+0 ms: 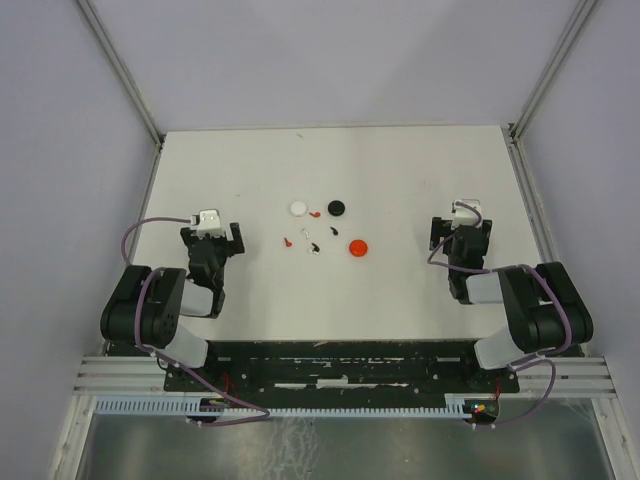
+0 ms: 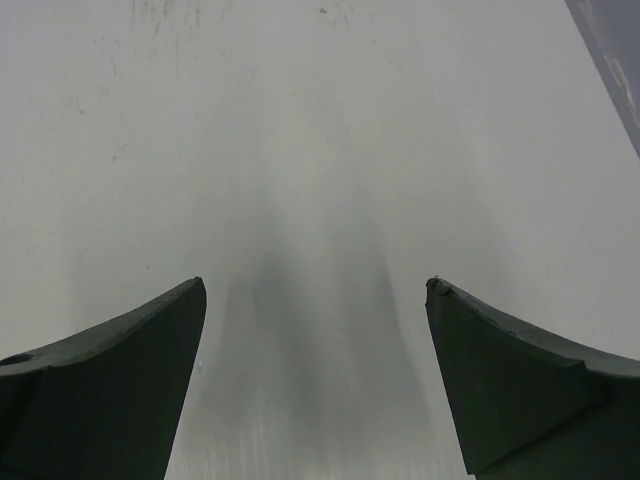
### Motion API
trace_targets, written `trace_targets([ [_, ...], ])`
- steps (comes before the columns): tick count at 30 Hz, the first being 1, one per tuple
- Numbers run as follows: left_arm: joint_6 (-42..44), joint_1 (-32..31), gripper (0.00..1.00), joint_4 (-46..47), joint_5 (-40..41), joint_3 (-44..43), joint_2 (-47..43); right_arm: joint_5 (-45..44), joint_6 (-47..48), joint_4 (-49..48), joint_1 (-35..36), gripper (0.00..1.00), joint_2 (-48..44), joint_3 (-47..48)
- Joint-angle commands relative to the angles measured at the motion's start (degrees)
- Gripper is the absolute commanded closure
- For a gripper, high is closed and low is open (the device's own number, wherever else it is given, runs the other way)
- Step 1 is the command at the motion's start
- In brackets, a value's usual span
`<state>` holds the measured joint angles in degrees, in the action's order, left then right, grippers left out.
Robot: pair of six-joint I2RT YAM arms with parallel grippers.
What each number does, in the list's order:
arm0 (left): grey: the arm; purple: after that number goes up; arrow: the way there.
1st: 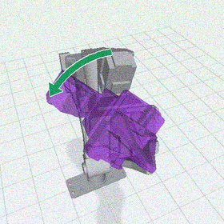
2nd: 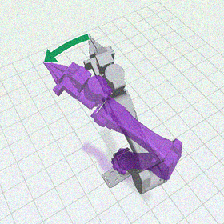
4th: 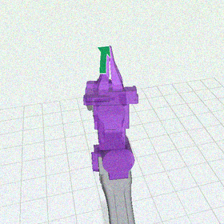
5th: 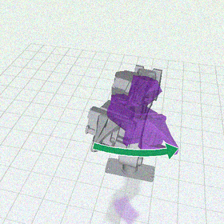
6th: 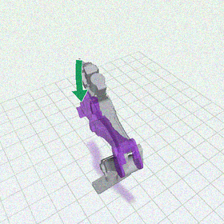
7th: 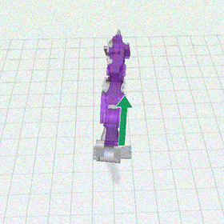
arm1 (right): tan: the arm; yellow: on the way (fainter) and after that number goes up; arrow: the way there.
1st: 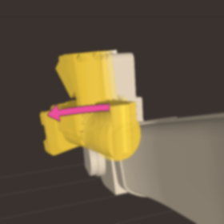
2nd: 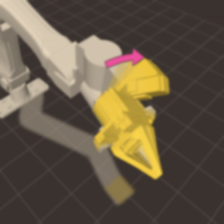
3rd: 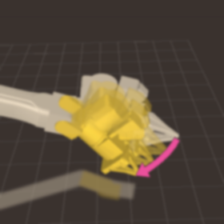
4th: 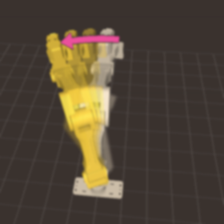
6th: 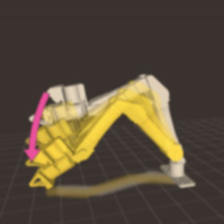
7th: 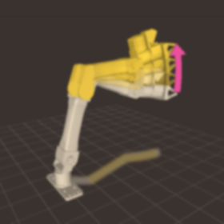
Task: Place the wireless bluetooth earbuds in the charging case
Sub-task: Pick up the charging case at the center of the board.
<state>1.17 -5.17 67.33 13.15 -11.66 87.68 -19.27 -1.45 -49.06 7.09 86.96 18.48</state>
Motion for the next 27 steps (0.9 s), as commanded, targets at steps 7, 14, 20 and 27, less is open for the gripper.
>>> trace_targets([
  [7, -8.8, -0.8, 0.01, -26.7, 1.5, -11.7, -18.2, 8.0, -4.2, 44.2, 0.2, 0.01, -17.5, 26.7],
  [14, -33.1, -0.6, 0.01, -41.4, 0.1, -18.7, -23.4, 33.0, -13.4, 43.6, 0.1, 0.01, -19.9, 31.4],
  [20, -37.5, -0.3, 0.01, -44.0, -9.5, -19.9, -23.1, 31.4, -13.4, 54.7, 5.1, 0.01, -9.6, 37.5],
  [27, -34.7, -2.9, 0.01, -45.0, -11.9, -20.6, -22.5, 15.4, -7.4, 63.5, 20.0, 0.01, -1.9, 41.8],
])
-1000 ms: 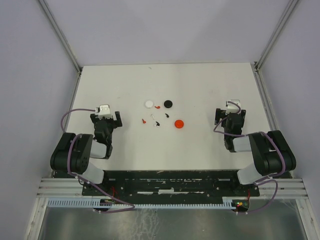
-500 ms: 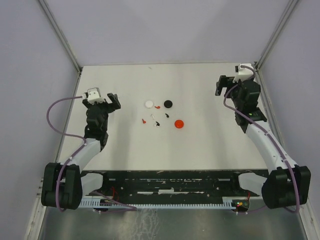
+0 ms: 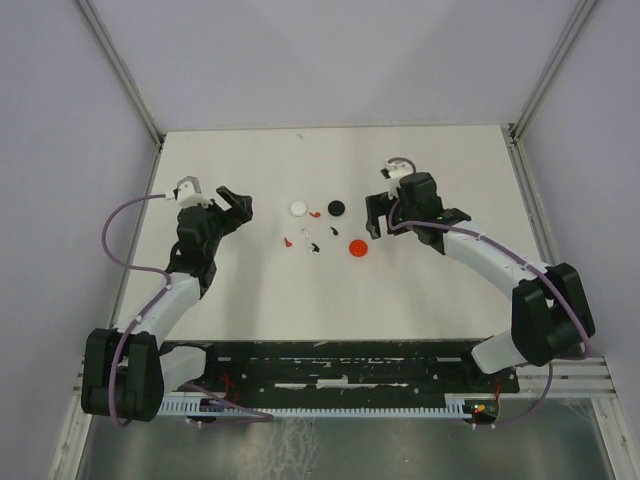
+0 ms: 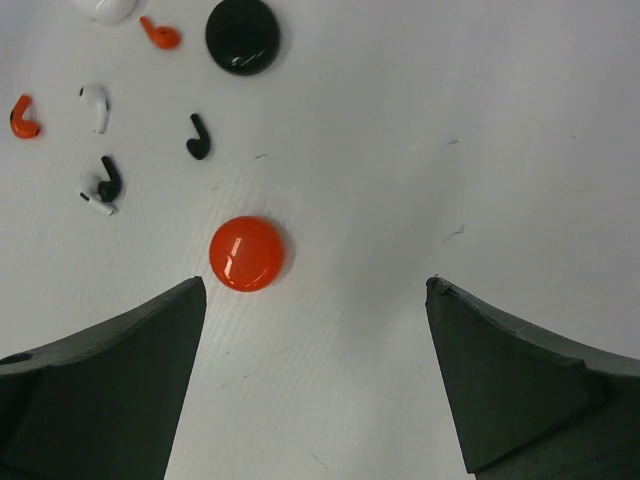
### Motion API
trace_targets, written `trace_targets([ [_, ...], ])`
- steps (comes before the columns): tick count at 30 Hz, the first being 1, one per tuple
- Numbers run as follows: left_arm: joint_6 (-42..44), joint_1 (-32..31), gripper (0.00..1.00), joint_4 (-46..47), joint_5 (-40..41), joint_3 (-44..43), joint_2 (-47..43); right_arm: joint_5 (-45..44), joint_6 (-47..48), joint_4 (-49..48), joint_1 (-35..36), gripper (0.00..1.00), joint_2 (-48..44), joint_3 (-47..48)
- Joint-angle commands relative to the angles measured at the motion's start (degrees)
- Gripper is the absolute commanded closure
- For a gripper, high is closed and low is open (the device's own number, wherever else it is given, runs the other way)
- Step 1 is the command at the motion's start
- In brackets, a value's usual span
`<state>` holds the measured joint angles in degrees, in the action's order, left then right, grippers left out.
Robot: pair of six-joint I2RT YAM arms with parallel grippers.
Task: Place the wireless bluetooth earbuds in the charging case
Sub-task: Pick up the charging case at the center of the board.
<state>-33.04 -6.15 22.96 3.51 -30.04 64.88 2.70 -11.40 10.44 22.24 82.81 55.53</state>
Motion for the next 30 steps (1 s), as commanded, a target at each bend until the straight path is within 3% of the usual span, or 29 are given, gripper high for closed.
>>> trace_targets([
  [1, 0.1, -2.6, 0.01, -1.2, -1.5, -2.6, 0.5, -6.7, 2.2, 3.8, 5.7, 0.01, 3.3, 5.0],
  [11, 1.7, -5.2, 0.01, -4.7, -2.4, -5.5, 1.7, -10.0, 2.3, 3.5, 12.4, 0.01, 14.4, 13.7],
  [30, 2.2, -5.1, 0.01, -16.0, 6.3, -10.2, -1.3, -13.1, -2.1, 18.4, 20.0, 0.06, 50.8, 64.2],
])
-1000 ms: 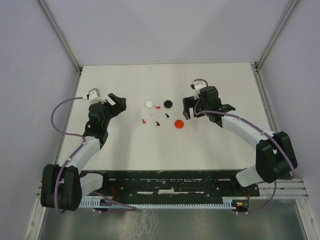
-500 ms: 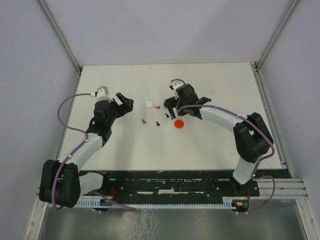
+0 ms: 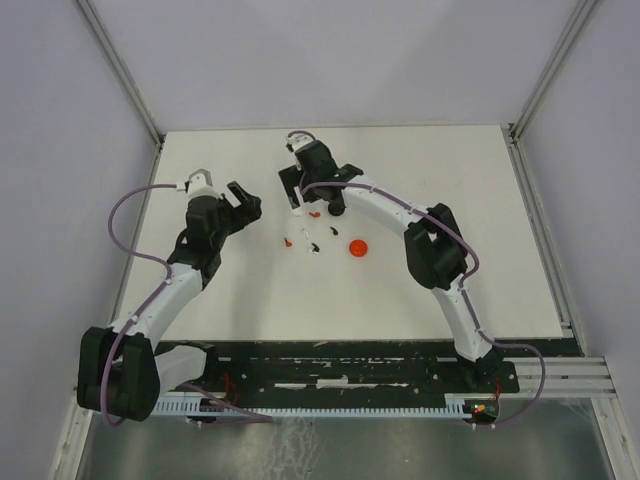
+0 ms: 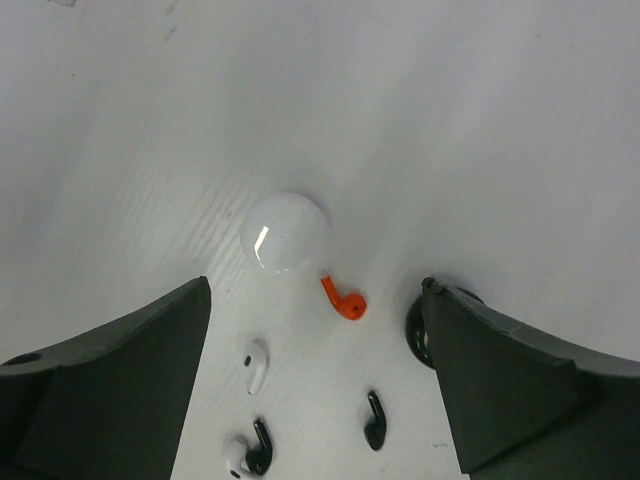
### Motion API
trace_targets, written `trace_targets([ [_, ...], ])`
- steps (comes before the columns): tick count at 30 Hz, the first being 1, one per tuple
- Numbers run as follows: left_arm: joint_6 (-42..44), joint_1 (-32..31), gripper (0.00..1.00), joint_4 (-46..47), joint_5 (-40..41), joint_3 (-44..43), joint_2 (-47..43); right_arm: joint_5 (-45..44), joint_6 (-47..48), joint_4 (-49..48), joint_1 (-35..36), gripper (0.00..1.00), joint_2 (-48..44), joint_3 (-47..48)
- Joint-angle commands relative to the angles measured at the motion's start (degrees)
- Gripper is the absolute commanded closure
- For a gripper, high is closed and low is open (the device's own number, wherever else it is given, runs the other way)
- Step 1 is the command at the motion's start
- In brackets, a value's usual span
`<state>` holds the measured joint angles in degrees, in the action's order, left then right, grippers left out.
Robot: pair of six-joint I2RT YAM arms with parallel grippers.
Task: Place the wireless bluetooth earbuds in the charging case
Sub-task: Pick up the charging case at the center of the board.
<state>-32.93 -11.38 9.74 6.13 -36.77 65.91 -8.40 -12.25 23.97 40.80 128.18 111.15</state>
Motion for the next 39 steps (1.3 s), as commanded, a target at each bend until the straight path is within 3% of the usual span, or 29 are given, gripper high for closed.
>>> trace_targets([
  [1, 2.3, 0.1, 0.01, -3.5, 4.2, -3.8, -2.7, -2.3, -1.6, 5.4, 1.7, 0.07, 6.8, 11.0],
  [11, 2.6, 0.7, 0.01, -6.2, 5.5, -4.3, -5.0, -5.4, -4.9, 7.4, 3.4, 0.12, 15.2, 20.9],
  [32, 2.4, 1.4, 0.01, -4.1, 4.3, -3.0, -4.0, -7.6, -7.9, 6.8, 3.4, 0.27, 18.6, 21.3],
  [39, 2.5, 1.6, 0.01, -3.9, 4.2, -3.0, -3.8, -7.2, -8.2, 6.6, 3.3, 0.41, 18.5, 21.3],
])
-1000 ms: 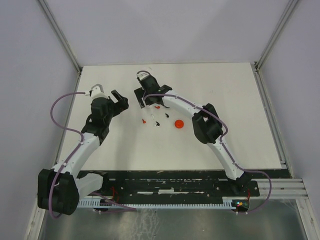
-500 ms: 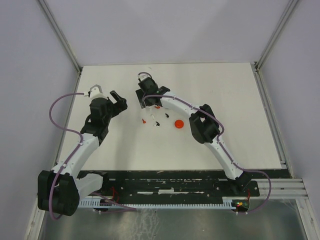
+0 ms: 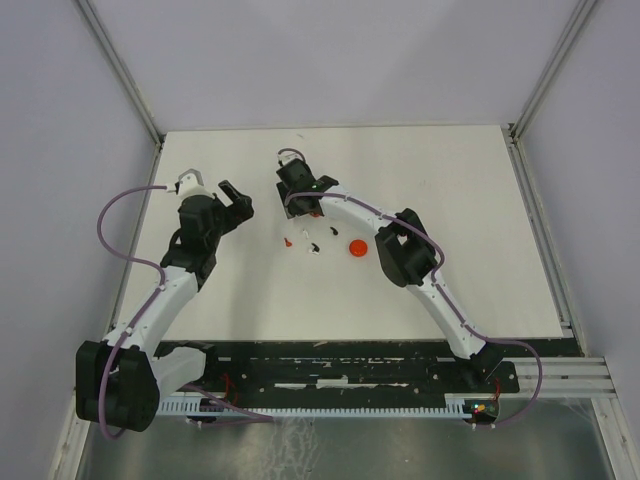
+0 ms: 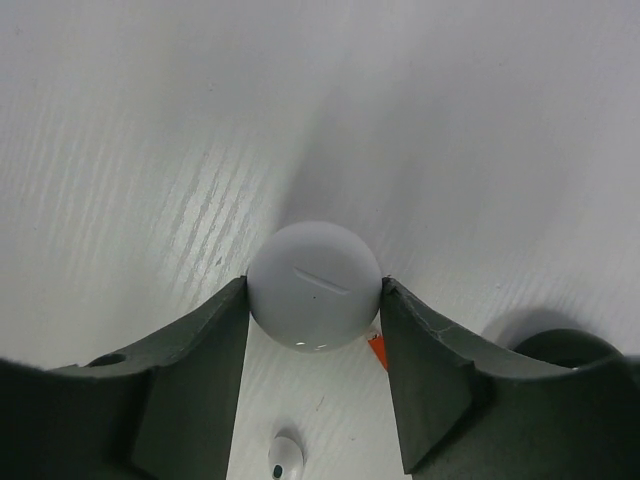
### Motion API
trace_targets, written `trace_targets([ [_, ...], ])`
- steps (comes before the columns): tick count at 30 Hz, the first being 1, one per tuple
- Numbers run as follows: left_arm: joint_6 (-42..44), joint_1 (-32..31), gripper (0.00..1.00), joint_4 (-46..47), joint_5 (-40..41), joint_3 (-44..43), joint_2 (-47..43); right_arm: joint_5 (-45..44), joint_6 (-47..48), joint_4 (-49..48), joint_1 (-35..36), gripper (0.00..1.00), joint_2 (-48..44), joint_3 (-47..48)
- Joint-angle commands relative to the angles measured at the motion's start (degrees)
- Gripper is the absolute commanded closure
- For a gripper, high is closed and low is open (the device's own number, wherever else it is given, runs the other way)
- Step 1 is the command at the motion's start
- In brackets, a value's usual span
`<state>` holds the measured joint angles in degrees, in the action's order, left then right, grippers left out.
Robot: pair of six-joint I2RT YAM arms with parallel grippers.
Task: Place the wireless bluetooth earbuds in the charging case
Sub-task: Pick up the charging case at the center of the board.
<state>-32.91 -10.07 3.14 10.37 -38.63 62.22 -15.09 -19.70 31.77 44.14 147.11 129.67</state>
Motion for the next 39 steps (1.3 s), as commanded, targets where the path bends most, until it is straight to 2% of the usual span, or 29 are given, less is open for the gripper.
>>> trace_targets([
  [1, 2.4, 0.4, 0.01, 2.7, -0.1, -1.2, -0.1, -0.5, -0.8, -1.3, 0.0, 0.43, -0.4, 2.7],
  [4, 2.3, 0.5, 0.01, 2.7, -0.4, -1.3, -0.1, -0.2, -0.7, -1.3, 0.0, 0.49, -0.4, 2.6],
  [6, 2.2, 0.6, 0.01, 2.8, -0.6, -1.3, -0.2, -0.2, -0.3, -1.9, 0.0, 0.57, -0.4, 1.6],
  [9, 2.2, 0.8, 0.01, 2.8, -1.3, -1.4, -0.2, 0.4, 1.6, -7.4, 0.0, 0.64, -3.8, -4.1],
  [14, 1.6, 1.6, 0.01, 3.4, -4.3, -1.4, -0.1, 6.0, 9.3, -20.2, -0.1, 0.65, -14.8, -17.6],
  [19, 0.2, 3.4, 0.02, 4.4, -10.1, -1.8, 0.8, 11.6, 17.5, -27.5, -0.5, 0.65, -27.3, -32.2],
  [23, -2.1, 4.0, 0.03, 8.3, -18.3, -1.9, 4.1, 16.7, 20.6, -32.5, -2.0, 0.64, -38.0, -44.5],
  [26, -4.5, 4.3, 0.07, 12.3, -26.7, -2.5, 8.7, 23.4, 20.9, -36.4, -4.2, 0.64, -44.5, -53.2],
  [31, -11.3, 4.4, 0.21, 25.1, -39.9, -1.5, 15.9, 32.6, 22.9, -33.6, -7.3, 0.63, -50.7, -58.5],
  [35, -16.9, 3.8, 0.21, 34.4, -45.3, -0.2, 19.0, 37.6, 25.2, -29.2, -7.9, 0.65, -52.2, -58.7],
  [39, -17.3, 0.8, 0.21, 35.4, -45.8, -1.1, 20.2, 40.5, 26.3, -27.1, -7.9, 0.66, -52.1, -58.7],
])
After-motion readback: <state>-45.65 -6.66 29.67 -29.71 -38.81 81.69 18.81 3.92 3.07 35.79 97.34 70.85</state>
